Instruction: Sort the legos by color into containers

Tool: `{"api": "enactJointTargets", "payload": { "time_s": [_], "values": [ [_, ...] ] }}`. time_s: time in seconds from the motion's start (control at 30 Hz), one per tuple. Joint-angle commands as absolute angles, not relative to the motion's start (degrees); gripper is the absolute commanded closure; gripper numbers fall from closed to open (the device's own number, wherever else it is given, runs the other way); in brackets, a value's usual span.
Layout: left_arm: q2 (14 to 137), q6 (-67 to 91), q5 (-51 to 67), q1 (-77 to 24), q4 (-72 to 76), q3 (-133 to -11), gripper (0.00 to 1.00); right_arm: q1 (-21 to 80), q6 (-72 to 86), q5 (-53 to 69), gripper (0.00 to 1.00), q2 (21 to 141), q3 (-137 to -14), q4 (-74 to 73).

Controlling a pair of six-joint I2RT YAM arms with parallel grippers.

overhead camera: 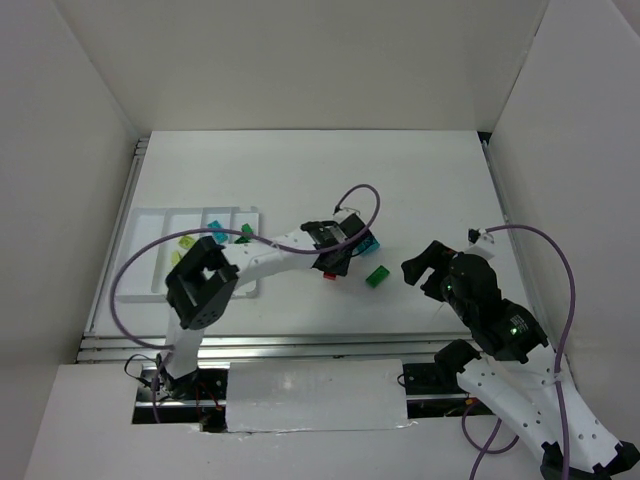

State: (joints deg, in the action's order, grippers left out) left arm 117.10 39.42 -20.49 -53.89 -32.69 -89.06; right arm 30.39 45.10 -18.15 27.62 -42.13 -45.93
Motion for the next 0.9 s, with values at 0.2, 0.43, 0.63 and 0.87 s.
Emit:
{"api": "enactJointTargets", "payload": {
  "time_s": [0.2,0.43,0.63,0.87],
  "values": [
    [88.0,47.3,-35.9,-33.3,-47.6,-86.7,1.00,30.7,42.0,-14.9,0.16,27.6,-43.5,-43.0],
    [87.4,48.3,-25.2,4.6,-45.7,-80.6,1.00,30.7,39.1,-9.7,0.16,28.7,-42.9,-41.4],
    [103.3,50.0,-27.2,10.7,-54.9,-94.0,1.00,30.7,37.7,-7.2,0.16,29.0,-41.9,-40.4],
    [104.8,53.3,-31.7,15.3,-55.8,-91.4,1.00,30.7,36.7,-5.6,0.16,29.4,-41.7,-39.5]
  ]
}}
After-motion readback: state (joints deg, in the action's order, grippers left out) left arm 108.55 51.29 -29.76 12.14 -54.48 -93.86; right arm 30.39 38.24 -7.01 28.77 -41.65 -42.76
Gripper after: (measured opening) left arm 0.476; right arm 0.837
